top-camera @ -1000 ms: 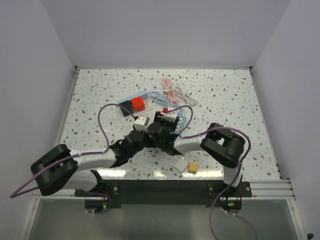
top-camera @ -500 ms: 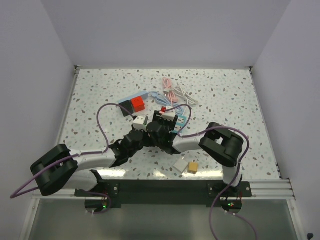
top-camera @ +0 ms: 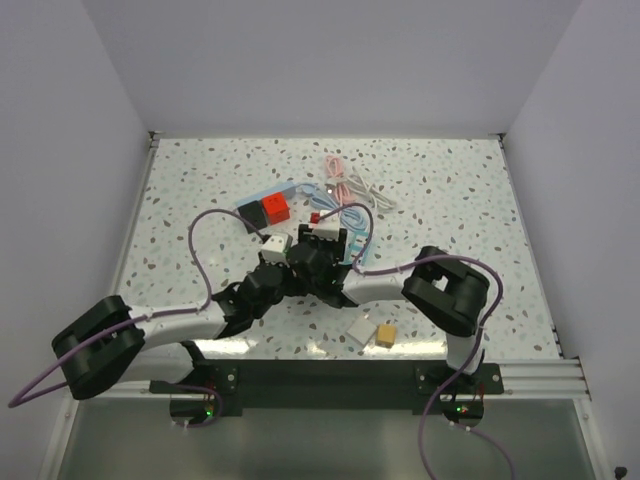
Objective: Insert the plug
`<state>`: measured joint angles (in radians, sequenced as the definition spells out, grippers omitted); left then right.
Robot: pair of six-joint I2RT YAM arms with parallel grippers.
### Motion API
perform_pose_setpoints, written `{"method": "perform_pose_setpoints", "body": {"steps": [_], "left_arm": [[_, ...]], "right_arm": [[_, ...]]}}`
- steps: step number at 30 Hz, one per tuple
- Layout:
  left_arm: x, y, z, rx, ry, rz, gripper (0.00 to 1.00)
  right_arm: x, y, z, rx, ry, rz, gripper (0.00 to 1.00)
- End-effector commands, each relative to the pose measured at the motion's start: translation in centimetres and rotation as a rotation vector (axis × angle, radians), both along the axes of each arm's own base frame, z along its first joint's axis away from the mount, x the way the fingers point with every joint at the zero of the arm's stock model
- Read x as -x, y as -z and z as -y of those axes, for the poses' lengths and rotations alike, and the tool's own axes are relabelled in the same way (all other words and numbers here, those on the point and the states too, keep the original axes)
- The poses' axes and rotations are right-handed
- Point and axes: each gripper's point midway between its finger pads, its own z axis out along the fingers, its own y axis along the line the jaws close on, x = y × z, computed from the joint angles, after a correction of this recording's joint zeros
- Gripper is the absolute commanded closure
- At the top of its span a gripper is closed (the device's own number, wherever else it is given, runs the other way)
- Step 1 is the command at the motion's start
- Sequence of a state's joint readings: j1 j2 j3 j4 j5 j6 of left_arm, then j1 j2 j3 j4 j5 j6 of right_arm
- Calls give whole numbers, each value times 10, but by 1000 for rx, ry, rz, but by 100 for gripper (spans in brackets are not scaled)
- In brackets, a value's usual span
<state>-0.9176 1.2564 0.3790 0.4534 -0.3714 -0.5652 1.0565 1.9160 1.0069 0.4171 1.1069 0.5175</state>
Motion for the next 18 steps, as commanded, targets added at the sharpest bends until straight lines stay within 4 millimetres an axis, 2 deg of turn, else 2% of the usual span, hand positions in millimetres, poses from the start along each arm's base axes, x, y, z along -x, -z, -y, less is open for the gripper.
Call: {"method": "perform_pose_setpoints", "body": {"steps": [1, 3, 5, 8, 12, 18], "left_arm": [[41, 10, 1, -131, 186, 24, 47], [41, 5, -5, -116, 155, 37, 36], [41, -3, -10, -94, 138, 57, 30], [43, -4, -17, -88, 119, 54, 20], [45, 0, -24, -78, 99, 43, 15], [44, -8, -30, -30, 66, 73, 13]], "right_arm": [[26, 70, 1, 230, -151, -231, 100], [24, 67, 2, 232, -150, -226, 100], [24, 66, 3, 239, -142, -226, 100], [23, 65, 4, 234, -134, -221, 100], [23, 68, 5, 239, -128, -227, 100], [26, 72, 11, 248, -109, -235, 100]]}}
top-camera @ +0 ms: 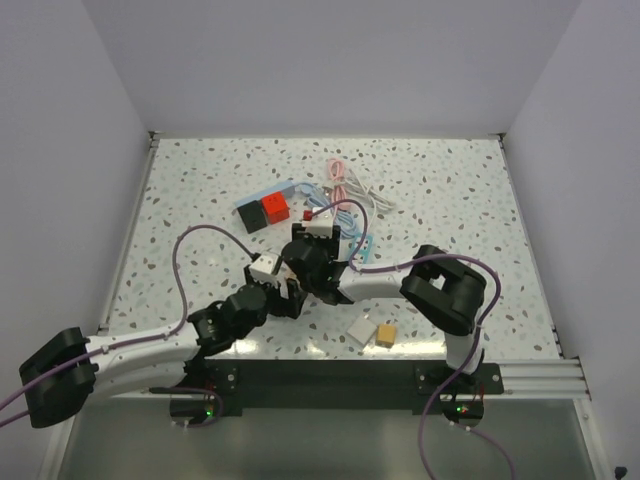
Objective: Insert the plug
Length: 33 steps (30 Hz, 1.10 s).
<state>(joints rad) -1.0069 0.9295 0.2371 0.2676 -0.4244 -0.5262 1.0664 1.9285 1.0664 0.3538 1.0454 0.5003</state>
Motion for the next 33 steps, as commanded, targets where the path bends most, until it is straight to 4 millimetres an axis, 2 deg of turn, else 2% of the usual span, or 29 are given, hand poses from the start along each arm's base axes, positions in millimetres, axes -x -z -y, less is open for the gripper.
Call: {"method": "perform_pose_setpoints", "body": {"steps": [1, 9, 18, 27, 33], "left_arm": [[0, -8, 0, 17, 7, 40, 13], [-9, -9, -3, 31, -43, 78, 13], [-13, -17, 5, 67, -38, 142, 10], [-10, -3, 8, 63, -22, 156, 11], [-8, -5, 10, 73, -14, 178, 14]], "right_arm": [[25, 76, 32, 242, -42, -197, 100], [33, 89, 44, 249, -3, -216, 100], [46, 96, 41, 291, 6, -240, 100], [61, 112, 47, 312, 21, -269, 100], [69, 125, 49, 334, 26, -286, 100]]}}
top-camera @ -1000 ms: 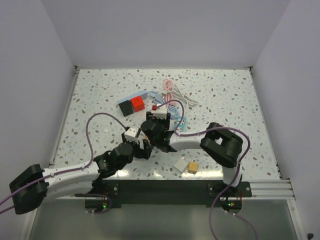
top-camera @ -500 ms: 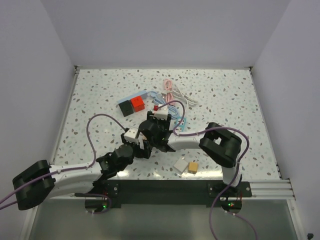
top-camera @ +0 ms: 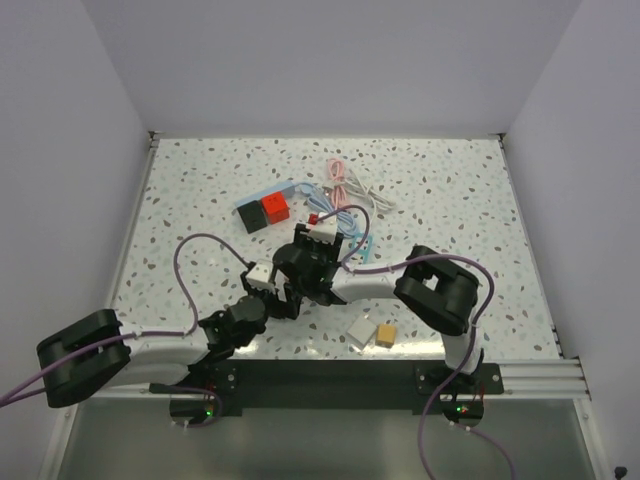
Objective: Insert the plug
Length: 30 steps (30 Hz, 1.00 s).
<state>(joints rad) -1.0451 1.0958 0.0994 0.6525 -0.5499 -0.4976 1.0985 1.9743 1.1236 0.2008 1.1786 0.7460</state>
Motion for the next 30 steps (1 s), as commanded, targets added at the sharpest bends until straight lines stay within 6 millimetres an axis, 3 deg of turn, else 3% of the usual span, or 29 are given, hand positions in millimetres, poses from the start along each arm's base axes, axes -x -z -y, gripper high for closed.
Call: {"method": "perform_pose_setpoints", "body": {"steps": [1, 8, 13, 24, 30], "left_arm": [[0, -26, 17, 49, 55, 89, 14], [1, -27, 13, 48, 38, 108, 18], [1, -25, 1, 44, -15, 95, 18], [4, -28, -12, 80, -54, 83, 18], [4, -28, -11, 84, -53, 79, 18]], "right_arm": [[62, 118, 45, 395, -117, -335, 100], [67, 130, 46, 418, -126, -361, 100], [72, 126, 58, 456, -102, -361, 100], [76, 126, 64, 509, -99, -404, 100], [83, 139, 62, 487, -123, -456, 100]]}}
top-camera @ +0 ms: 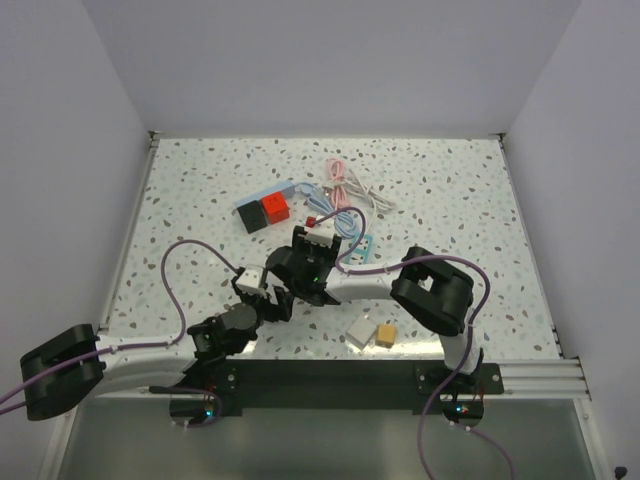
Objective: Insert the plug
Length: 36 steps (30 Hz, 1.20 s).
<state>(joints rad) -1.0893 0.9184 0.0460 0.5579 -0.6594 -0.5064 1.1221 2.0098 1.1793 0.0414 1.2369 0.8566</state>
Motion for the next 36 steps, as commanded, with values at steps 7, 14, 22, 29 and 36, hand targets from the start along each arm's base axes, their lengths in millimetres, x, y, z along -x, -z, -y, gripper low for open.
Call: {"method": "perform_pose_setpoints", "body": {"steps": [7, 14, 22, 29, 36], "left_arm": [[1, -19, 11, 81, 15, 35, 18], [1, -17, 11, 82, 8, 30, 18], [3, -18, 11, 92, 8, 30, 18], [3, -17, 11, 85, 4, 30, 18], [4, -19, 13, 93, 10, 34, 18]], "right_arm": [[86, 152, 64, 427, -168, -529, 100], [96, 152, 75, 423, -155, -545, 100], [103, 158, 78, 425, -152, -561, 100], [109, 178, 66, 417, -191, -602, 100], [132, 195, 71, 442, -195, -639, 100]]}}
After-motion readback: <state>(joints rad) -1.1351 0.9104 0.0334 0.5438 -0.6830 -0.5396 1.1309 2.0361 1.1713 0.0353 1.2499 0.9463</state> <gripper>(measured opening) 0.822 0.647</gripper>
